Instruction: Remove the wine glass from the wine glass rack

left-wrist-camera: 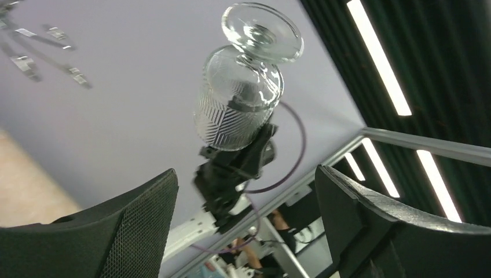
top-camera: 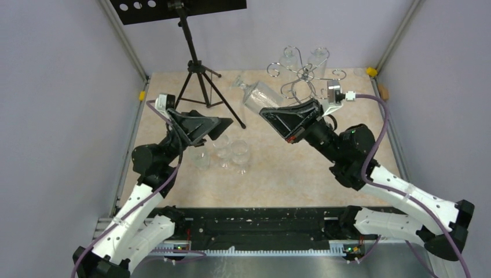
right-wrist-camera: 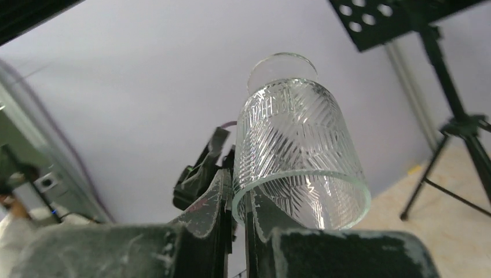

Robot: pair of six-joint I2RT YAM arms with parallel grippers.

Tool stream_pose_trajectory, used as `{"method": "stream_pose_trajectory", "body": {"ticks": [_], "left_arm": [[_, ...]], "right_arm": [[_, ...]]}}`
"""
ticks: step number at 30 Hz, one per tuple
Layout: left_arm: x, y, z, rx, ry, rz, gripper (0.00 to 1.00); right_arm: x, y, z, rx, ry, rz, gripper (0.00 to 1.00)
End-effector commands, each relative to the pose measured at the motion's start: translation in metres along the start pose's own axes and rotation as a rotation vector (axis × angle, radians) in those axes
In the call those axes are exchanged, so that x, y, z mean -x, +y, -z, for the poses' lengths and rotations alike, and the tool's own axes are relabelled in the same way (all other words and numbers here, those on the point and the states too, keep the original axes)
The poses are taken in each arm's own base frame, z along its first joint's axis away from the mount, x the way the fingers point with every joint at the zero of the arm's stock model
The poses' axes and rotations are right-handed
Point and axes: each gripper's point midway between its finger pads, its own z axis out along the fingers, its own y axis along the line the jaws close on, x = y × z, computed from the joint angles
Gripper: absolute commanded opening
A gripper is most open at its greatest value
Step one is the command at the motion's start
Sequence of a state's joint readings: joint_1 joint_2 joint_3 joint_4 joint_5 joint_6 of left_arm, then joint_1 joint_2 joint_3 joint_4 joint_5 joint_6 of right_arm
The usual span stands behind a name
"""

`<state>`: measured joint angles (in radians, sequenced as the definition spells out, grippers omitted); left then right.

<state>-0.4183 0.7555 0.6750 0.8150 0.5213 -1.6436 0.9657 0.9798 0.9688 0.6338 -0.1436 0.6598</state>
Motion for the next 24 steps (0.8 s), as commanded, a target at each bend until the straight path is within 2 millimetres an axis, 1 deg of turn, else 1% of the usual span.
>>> {"method": "stream_pose_trajectory", "body": {"ticks": [1,2,3,4,6,7,8,10,12,15,18,20,22,24], "left_arm": [[-0.011,0.030,0.007,0.152,0.130,-0.309,0.91],[-0.010,0.036,0.009,0.204,0.150,-0.393,0.91],[-0.007,0.046,0.013,0.274,0.168,-0.466,0.91],[0.001,0.054,0.018,0.353,0.160,-0.552,0.91],[0.017,0.067,0.035,0.511,0.144,-0.692,0.92],[0.025,0.069,0.044,0.567,0.129,-0.764,0.92],[0.031,0.072,0.053,0.626,0.118,-0.812,0.93],[0.046,0.069,0.065,0.697,0.071,-0.900,0.94],[0.053,0.067,0.072,0.735,0.049,-0.954,0.96],[0.055,0.068,0.078,0.766,0.061,-0.990,0.96],[0.058,0.071,0.084,0.802,0.056,-1.000,0.96],[0.065,0.072,0.090,0.837,0.018,-1.002,0.96],[0.072,0.068,0.096,0.864,-0.036,-1.012,0.96],[0.073,0.066,0.099,0.868,-0.046,-1.029,0.96]], "right_arm": [[-0.006,-0.056,0.029,-0.384,0.080,-0.009,0.00],[-0.013,-0.063,0.037,-0.435,0.126,-0.004,0.00],[-0.019,-0.068,0.044,-0.472,0.169,0.003,0.00],[-0.027,-0.074,0.054,-0.516,0.224,0.013,0.00],[-0.038,-0.087,0.072,-0.602,0.312,0.041,0.00],[-0.047,-0.094,0.085,-0.651,0.372,0.056,0.00],[-0.052,-0.099,0.094,-0.691,0.406,0.067,0.00],[-0.058,-0.111,0.112,-0.772,0.459,0.093,0.00],[-0.062,-0.121,0.126,-0.841,0.500,0.115,0.00],[-0.077,-0.133,0.141,-0.908,0.623,0.158,0.00],[-0.104,-0.151,0.157,-0.944,0.776,0.211,0.00],[-0.120,-0.165,0.167,-0.971,0.823,0.234,0.00],[-0.138,-0.173,0.171,-0.969,0.873,0.224,0.00],[-0.156,-0.176,0.170,-0.941,0.928,0.198,0.00]]}}
